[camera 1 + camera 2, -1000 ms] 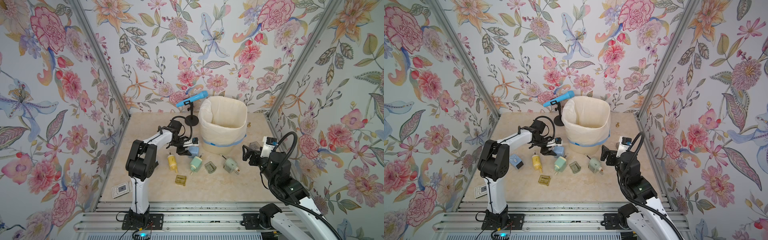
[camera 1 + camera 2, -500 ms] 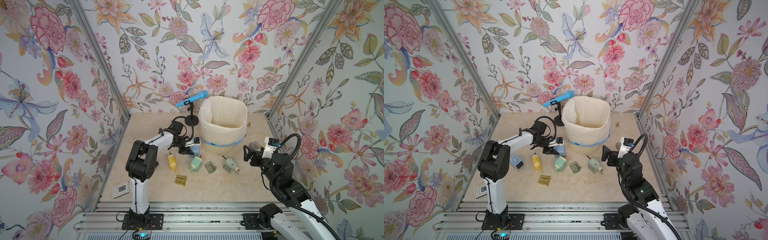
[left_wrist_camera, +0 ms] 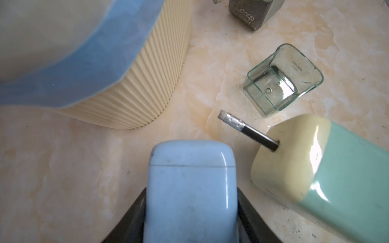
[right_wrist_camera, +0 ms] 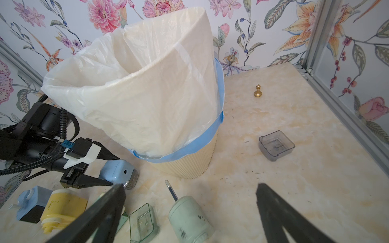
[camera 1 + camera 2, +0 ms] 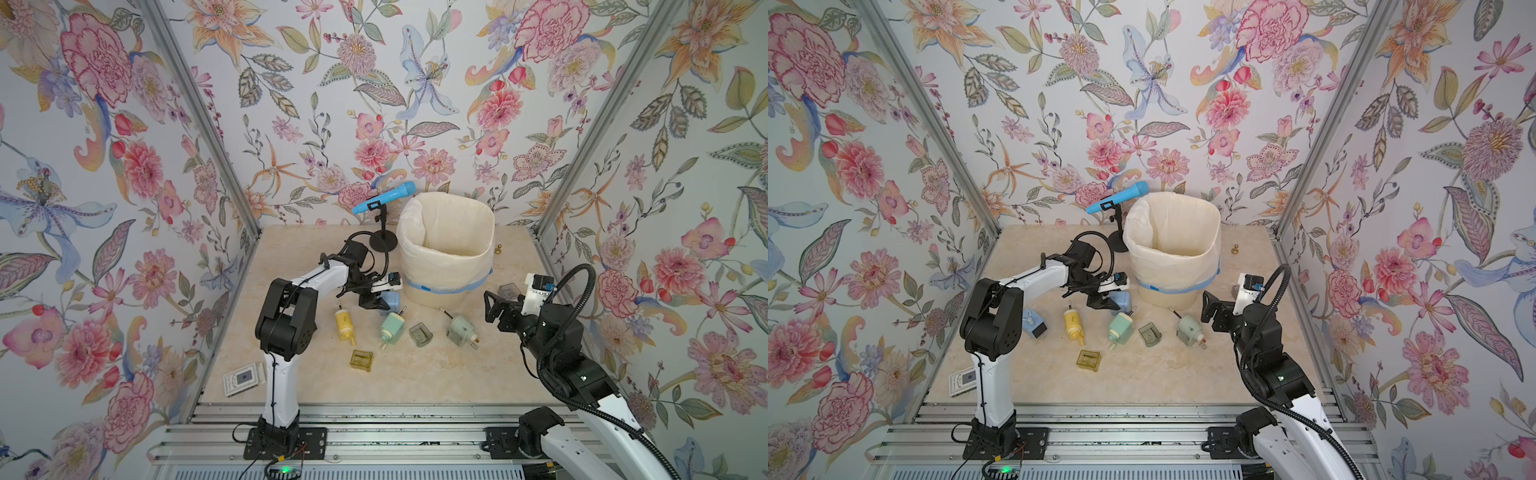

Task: Take out the pencil sharpener tray and clean the shavings
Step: Pick up the pencil sharpener from the center of the board.

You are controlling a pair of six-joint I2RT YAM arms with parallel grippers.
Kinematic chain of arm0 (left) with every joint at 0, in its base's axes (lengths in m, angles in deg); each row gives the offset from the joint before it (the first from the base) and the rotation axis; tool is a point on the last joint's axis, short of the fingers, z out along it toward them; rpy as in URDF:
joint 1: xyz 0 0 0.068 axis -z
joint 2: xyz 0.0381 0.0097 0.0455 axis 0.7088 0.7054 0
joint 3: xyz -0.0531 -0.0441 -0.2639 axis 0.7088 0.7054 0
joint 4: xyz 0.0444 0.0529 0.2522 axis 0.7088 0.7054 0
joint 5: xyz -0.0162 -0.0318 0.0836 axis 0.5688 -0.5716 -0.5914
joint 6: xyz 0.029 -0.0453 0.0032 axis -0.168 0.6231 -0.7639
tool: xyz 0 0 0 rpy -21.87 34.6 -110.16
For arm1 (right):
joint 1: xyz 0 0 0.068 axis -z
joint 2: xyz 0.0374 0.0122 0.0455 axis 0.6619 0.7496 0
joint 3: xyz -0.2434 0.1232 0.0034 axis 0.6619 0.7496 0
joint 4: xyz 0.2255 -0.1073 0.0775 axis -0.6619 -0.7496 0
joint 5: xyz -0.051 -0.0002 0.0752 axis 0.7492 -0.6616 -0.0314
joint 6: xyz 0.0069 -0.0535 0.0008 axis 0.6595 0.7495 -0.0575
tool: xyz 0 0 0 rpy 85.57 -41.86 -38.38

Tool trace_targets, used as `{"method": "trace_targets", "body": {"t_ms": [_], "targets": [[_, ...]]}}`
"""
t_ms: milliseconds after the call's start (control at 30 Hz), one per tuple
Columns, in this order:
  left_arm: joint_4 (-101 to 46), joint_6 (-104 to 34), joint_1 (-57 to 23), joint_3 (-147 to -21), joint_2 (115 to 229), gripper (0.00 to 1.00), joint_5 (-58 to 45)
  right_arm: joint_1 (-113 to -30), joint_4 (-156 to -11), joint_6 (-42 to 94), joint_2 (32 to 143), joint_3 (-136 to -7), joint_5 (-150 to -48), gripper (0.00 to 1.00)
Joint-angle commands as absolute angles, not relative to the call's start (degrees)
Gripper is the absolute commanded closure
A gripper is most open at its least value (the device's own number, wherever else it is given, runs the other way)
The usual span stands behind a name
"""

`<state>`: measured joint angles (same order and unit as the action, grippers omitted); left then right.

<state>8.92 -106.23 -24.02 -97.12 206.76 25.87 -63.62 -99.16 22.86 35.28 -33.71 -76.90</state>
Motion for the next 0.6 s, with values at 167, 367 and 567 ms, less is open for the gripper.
{"method": "trace_targets", "body": {"t_ms": [167,367,567], "targets": [[0.5,-97.4,-26.9,-93.3,194.9,0.88,29.0,-63.2,-95.9,22.0,35.2,-34.1,-78.2,0.00],[0.5,-94.5,-28.5,-92.7,189.1,0.88,31.5,-63.1,-93.9,22.8,36.1,-34.3,-82.0,0.00],[-0.1,-92.4,-28.7,-89.4,180.2,0.85,34.7,-63.2,-90.4,26.0,38.3,-35.9,-93.3,0.00]]}}
